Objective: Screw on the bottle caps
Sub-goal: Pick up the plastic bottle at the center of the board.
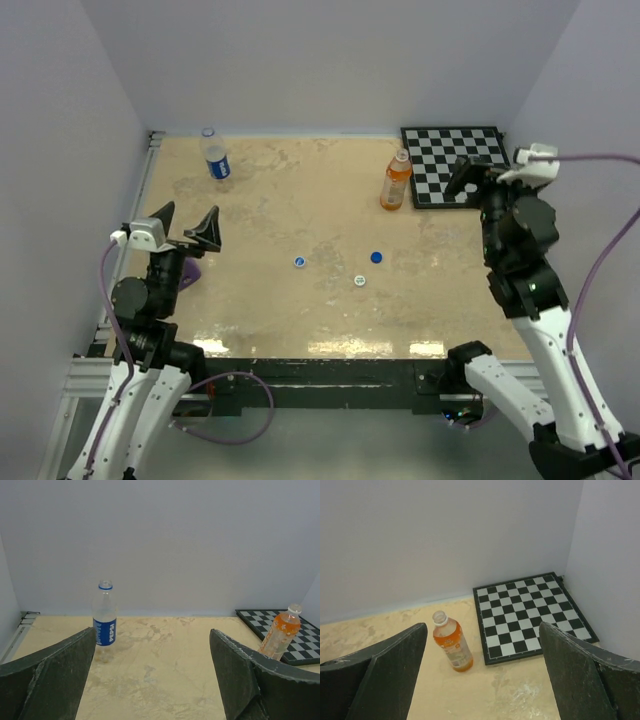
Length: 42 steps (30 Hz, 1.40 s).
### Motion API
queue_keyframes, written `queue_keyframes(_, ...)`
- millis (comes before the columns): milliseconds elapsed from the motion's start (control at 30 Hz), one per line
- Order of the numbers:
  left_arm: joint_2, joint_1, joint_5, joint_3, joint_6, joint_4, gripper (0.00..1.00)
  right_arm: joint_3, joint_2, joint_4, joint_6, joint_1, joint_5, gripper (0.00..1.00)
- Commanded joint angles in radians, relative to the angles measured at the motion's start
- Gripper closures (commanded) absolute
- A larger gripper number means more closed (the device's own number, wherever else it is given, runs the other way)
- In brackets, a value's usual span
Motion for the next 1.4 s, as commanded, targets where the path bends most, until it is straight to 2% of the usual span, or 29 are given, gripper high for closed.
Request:
queue_keyframes(0,-0.020,-0.025,-0.033,0.001,0.028,0.017,0.00,0.168,0.236,-0.244,0.060,0.004,0.134,0.01)
queue_keyframes(133,-0.041,-0.049,-0.063,0.002,0.038,0.008,0.00,0.234,0.392,-0.317,0.069,-0.025,0.224,0.01)
queue_keyframes(267,-0.070,-0.083,-0.091,-0.001,0.058,0.001,0.00,0.220,0.430,-0.280,0.078,-0.224,0.090,0.02)
queue_keyframes(367,-0.084,-0.117,-0.114,-0.002,0.075,-0.003,0.00,0.184,0.465,-0.260,0.093,-0.284,0.123,0.02)
queue_keyframes(467,-0.100,-0.157,-0.136,-0.004,0.087,-0.005,0.00,0.168,0.485,-0.257,0.130,-0.381,0.071,0.02)
queue_keyframes(567,-0.116,-0.186,-0.137,-0.009,0.097,-0.003,0.00,0.144,0.478,-0.240,0.133,-0.438,0.094,0.02)
queue_keyframes(733,-0.138,-0.220,-0.148,-0.010,0.107,0.000,0.00,0.111,0.487,-0.242,0.141,-0.478,0.074,0.07)
queue_keyframes(800,-0.141,-0.226,-0.149,-0.013,0.110,0.003,0.00,0.096,0.485,-0.239,0.143,-0.488,0.054,0.13)
queue_keyframes(833,-0.144,-0.229,-0.149,-0.013,0.110,0.003,0.00,0.087,0.481,-0.234,0.143,-0.490,0.050,0.19)
queue_keyframes(967,-0.141,-0.233,-0.146,-0.013,0.110,0.003,0.00,0.056,0.464,-0.220,0.138,-0.493,0.018,0.30)
queue_keyframes(1133,-0.138,-0.233,-0.137,-0.013,0.110,0.001,0.00,0.041,0.462,-0.214,0.144,-0.493,-0.002,0.34)
queue_keyframes(1367,-0.136,-0.233,-0.134,-0.012,0.115,-0.009,0.00,0.021,0.459,-0.194,0.146,-0.494,-0.006,0.34)
